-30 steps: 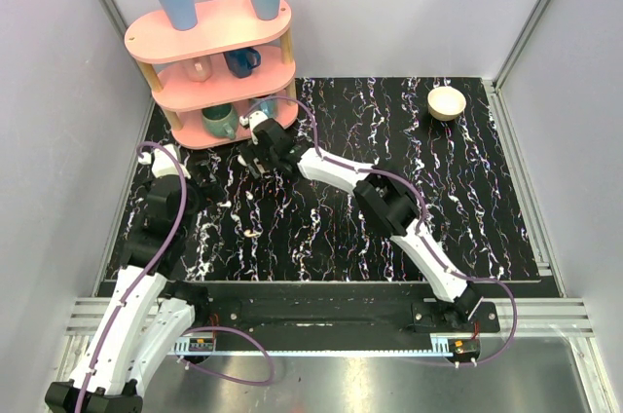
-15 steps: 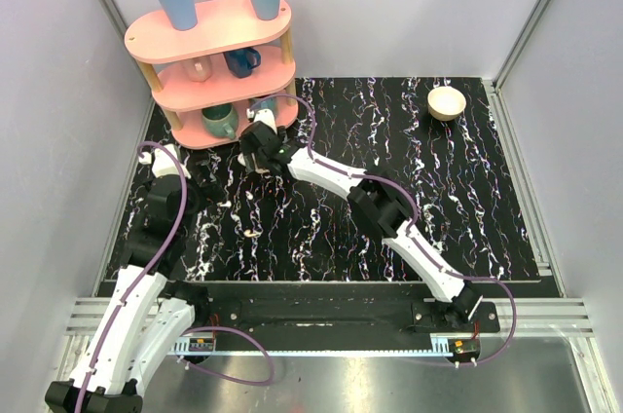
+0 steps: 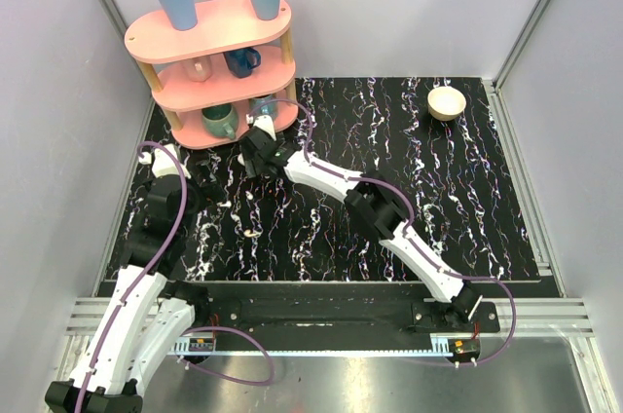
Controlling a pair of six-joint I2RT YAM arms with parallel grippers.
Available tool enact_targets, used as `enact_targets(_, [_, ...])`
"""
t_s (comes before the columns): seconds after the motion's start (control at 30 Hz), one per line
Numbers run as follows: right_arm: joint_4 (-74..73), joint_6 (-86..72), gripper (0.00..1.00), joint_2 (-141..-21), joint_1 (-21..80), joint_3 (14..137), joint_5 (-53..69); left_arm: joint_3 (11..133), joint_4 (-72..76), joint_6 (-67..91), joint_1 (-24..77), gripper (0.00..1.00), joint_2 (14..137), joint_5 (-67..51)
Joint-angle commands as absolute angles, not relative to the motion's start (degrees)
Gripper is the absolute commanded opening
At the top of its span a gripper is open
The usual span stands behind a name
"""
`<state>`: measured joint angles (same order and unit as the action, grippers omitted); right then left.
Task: Insert the wireless bluetooth earbuds into the charging case
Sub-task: Pick up the charging case from the center of the board.
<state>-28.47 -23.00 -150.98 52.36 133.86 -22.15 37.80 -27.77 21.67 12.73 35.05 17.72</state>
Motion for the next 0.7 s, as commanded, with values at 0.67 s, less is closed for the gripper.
enact_targets(0.67, [-26.7, -13.2, 0.41, -151.2, 53.6, 133.4, -21.1, 38.8, -27.2, 22.0, 12.7, 0.99, 34.5, 18.9])
